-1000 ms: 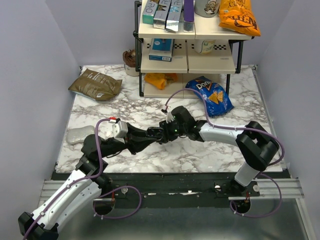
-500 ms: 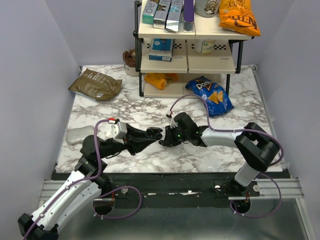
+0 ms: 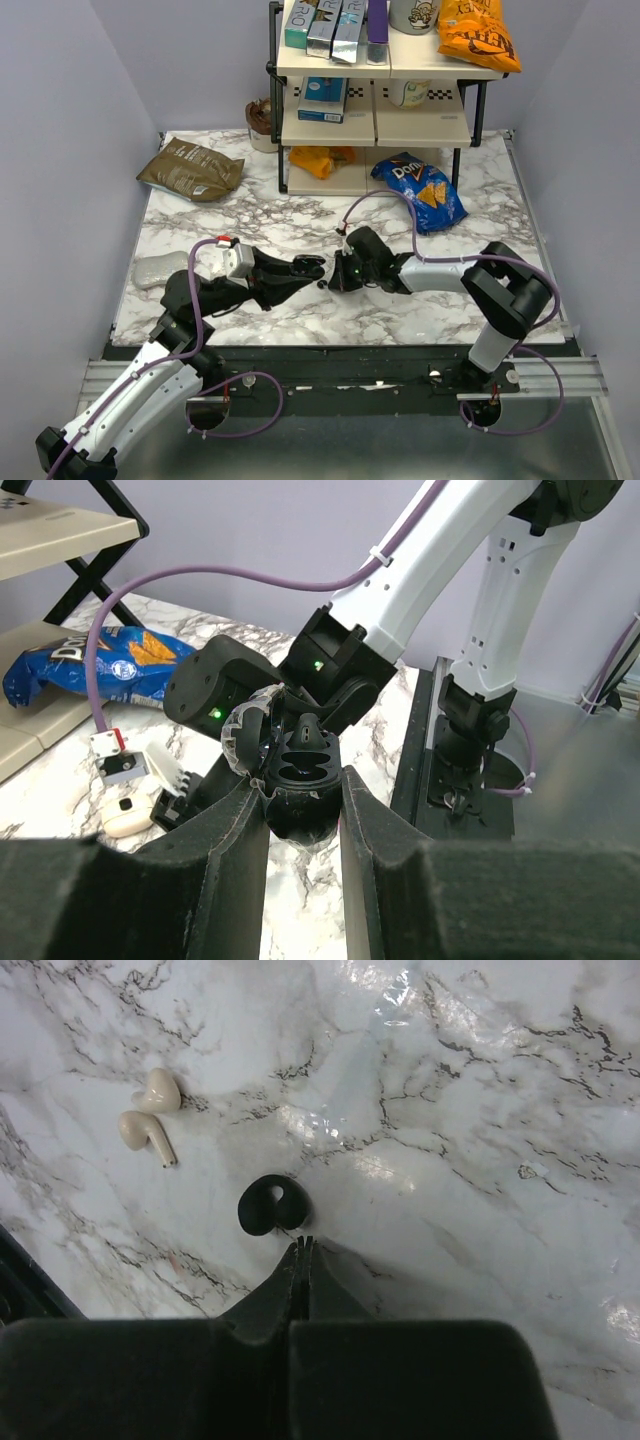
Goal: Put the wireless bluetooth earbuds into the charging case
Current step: Adjust the earbud at the center of the board.
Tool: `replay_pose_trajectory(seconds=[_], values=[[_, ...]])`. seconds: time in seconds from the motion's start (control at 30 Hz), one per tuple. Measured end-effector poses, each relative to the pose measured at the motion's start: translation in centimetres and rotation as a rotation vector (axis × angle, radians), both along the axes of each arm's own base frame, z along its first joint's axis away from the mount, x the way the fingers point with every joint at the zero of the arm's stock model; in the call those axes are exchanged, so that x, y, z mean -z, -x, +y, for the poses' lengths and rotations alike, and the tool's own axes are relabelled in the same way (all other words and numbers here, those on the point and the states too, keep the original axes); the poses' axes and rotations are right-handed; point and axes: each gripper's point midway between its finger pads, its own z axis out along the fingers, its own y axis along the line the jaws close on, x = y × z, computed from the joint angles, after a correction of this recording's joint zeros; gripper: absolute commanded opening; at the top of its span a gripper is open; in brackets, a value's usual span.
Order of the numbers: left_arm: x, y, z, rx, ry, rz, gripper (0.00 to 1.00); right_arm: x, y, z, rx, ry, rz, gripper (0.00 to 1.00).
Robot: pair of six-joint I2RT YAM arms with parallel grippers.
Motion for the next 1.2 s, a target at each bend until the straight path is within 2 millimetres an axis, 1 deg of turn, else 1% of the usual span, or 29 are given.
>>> replay_pose_trajectory(seconds=[0.27, 0.8, 0.9, 1.0, 1.03, 1.07, 1.13, 1.2], values=[[0.1, 0.0, 0.0, 0.000, -0.003, 0.003, 0.00, 0.0, -0.5, 0.4, 0.006, -0.001, -0.007, 0.01], [0.3, 0.0, 0.0, -0.002, -0.010, 0.004, 0.00, -0.2, -3.0, 1.3, 0.004, 0.044, -0.076, 0.01], [0.3, 0.0, 0.0, -0.002, -0.010, 0.004, 0.00, -0.2, -3.5, 1.5, -0.009, 0.059, -0.090, 0.05], [0.3, 0.0, 0.0, -0.002, -0.010, 0.004, 0.00, -0.2, -4.0, 1.5, -0.013, 0.077, -0.108, 0.15], [0.3, 0.0, 0.0, -0.002, -0.010, 0.004, 0.00, -0.2, -4.1, 1.3, -0.011, 0.086, -0.116, 0.20], [0.3, 0.0, 0.0, -0.002, -0.011, 0.005, 0.00, -0.1, -4.2, 1.2, -0.009, 0.092, -0.119, 0.24], [0.4, -0.1, 0.0, -0.003, -0.011, 0.006, 0.00, -0.4, -4.5, 0.9, 0.000, 0.104, -0.134, 0.30], [0.4, -0.1, 0.0, -0.004, -0.011, 0.006, 0.00, -0.8, -4.6, 0.2, 0.014, 0.121, -0.153, 0.32]])
